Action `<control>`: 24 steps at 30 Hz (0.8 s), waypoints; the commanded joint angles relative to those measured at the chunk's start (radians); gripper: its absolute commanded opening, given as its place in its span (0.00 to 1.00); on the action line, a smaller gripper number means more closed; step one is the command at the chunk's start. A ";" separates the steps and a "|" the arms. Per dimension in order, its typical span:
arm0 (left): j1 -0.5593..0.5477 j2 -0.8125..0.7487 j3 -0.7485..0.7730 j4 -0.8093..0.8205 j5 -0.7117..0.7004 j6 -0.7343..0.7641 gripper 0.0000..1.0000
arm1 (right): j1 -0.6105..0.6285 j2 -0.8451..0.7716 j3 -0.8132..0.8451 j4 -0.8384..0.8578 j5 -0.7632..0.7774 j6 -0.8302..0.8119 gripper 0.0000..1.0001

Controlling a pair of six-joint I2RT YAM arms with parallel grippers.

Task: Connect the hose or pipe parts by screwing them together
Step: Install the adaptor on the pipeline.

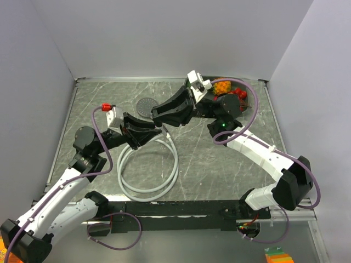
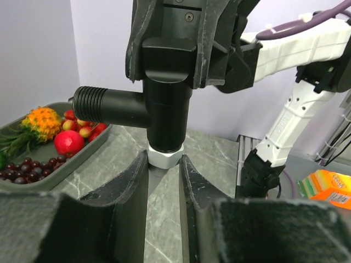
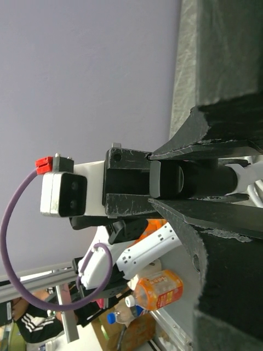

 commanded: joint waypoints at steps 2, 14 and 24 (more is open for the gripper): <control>0.004 -0.027 0.026 0.195 -0.023 0.046 0.01 | -0.008 -0.040 0.008 -0.231 -0.014 -0.098 0.00; 0.004 -0.027 0.030 0.189 -0.100 0.033 0.01 | 0.016 -0.152 -0.149 -0.146 0.177 -0.192 0.00; 0.004 -0.032 0.038 0.184 -0.074 0.052 0.01 | 0.082 -0.119 -0.061 -0.386 0.293 -0.346 0.00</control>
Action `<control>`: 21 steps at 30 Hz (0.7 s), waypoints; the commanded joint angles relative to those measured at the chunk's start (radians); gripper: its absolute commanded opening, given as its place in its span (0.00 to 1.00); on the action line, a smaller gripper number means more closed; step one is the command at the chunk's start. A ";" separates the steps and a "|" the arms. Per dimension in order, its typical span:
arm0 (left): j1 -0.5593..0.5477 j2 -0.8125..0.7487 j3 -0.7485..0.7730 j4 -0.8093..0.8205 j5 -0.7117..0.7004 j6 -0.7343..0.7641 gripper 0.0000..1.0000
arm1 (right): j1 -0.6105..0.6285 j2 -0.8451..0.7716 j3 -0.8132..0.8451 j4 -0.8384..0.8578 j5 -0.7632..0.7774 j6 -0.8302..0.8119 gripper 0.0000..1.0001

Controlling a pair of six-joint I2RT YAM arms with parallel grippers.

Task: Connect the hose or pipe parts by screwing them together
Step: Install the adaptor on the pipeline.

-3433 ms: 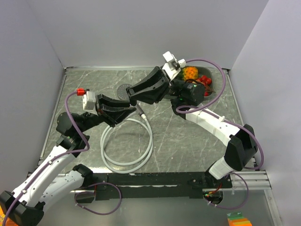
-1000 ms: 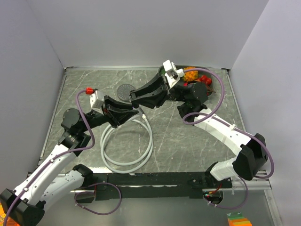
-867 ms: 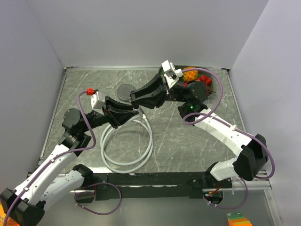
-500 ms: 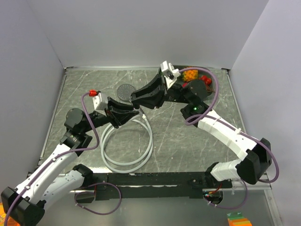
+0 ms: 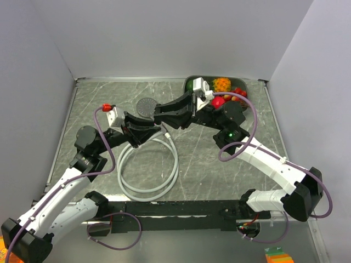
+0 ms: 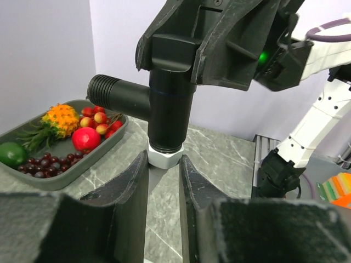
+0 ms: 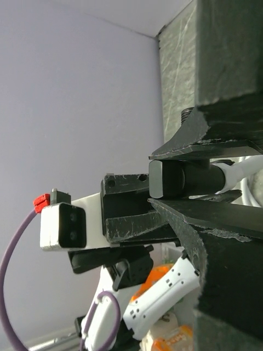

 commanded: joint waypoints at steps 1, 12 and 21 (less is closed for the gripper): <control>0.004 -0.043 0.051 0.188 -0.034 -0.005 0.01 | 0.029 0.017 0.054 -0.222 0.059 -0.133 0.00; 0.004 -0.041 0.042 0.183 -0.026 0.014 0.01 | 0.059 0.044 0.203 -0.532 0.191 -0.183 0.00; 0.004 -0.046 0.027 0.191 0.000 0.046 0.01 | 0.057 0.075 0.283 -0.641 0.249 -0.184 0.00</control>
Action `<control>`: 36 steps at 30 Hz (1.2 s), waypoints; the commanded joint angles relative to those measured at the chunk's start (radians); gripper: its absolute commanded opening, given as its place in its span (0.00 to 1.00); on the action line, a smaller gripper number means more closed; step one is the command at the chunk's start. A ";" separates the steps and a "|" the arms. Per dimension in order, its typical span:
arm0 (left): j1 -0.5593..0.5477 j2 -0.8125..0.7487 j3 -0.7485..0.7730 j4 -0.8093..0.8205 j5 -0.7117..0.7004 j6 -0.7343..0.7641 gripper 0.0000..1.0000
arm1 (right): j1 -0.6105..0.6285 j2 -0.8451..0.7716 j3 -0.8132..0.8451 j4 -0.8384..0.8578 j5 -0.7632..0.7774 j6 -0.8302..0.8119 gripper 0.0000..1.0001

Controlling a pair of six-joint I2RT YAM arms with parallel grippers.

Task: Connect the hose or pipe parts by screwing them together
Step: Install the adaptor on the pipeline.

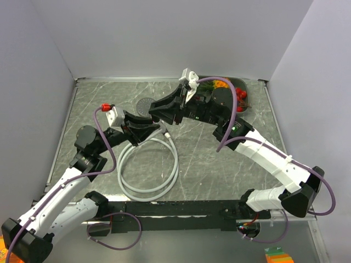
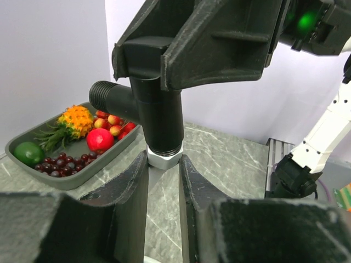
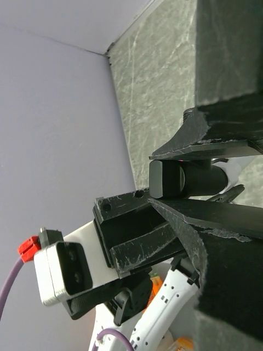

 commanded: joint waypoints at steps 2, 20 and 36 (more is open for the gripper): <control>-0.004 -0.047 0.022 0.187 0.046 0.028 0.01 | -0.005 0.032 0.038 -0.152 0.082 -0.045 0.00; -0.004 -0.038 0.044 0.095 0.033 0.083 0.01 | 0.030 -0.027 -0.011 -0.197 0.255 -0.212 0.00; -0.004 -0.032 0.060 0.052 -0.009 0.148 0.01 | 0.103 -0.043 -0.081 -0.165 0.536 -0.200 0.00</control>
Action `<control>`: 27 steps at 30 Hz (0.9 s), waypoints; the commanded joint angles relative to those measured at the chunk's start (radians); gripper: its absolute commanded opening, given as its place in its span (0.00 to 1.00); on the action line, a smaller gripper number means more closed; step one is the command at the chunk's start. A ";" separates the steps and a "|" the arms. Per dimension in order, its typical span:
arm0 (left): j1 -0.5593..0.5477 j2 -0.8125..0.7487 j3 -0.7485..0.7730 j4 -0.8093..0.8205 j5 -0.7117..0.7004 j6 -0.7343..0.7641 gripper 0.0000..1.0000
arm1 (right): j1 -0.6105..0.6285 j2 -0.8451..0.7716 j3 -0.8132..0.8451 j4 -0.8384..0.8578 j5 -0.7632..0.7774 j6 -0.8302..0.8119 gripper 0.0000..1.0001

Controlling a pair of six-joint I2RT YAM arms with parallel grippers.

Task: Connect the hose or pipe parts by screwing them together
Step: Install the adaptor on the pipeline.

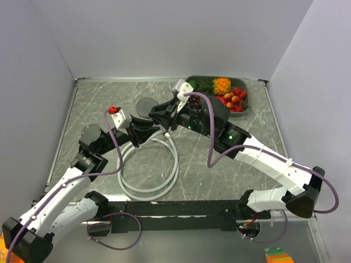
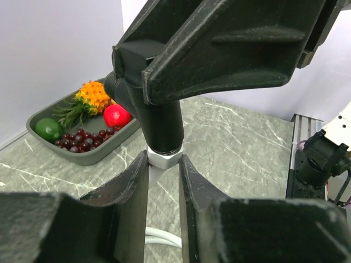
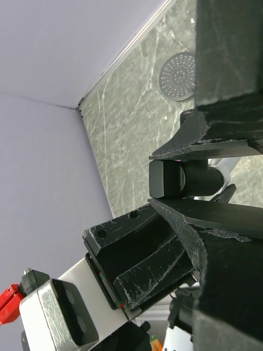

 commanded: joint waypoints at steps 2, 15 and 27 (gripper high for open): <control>-0.005 -0.037 0.077 0.159 0.024 0.007 0.01 | -0.014 -0.012 -0.043 -0.029 0.199 -0.031 0.00; -0.003 -0.035 0.078 0.172 -0.016 -0.011 0.01 | 0.082 -0.023 -0.103 0.072 0.511 -0.079 0.00; -0.005 -0.038 0.078 0.164 -0.042 -0.011 0.01 | 0.178 0.009 -0.147 0.175 0.692 -0.172 0.00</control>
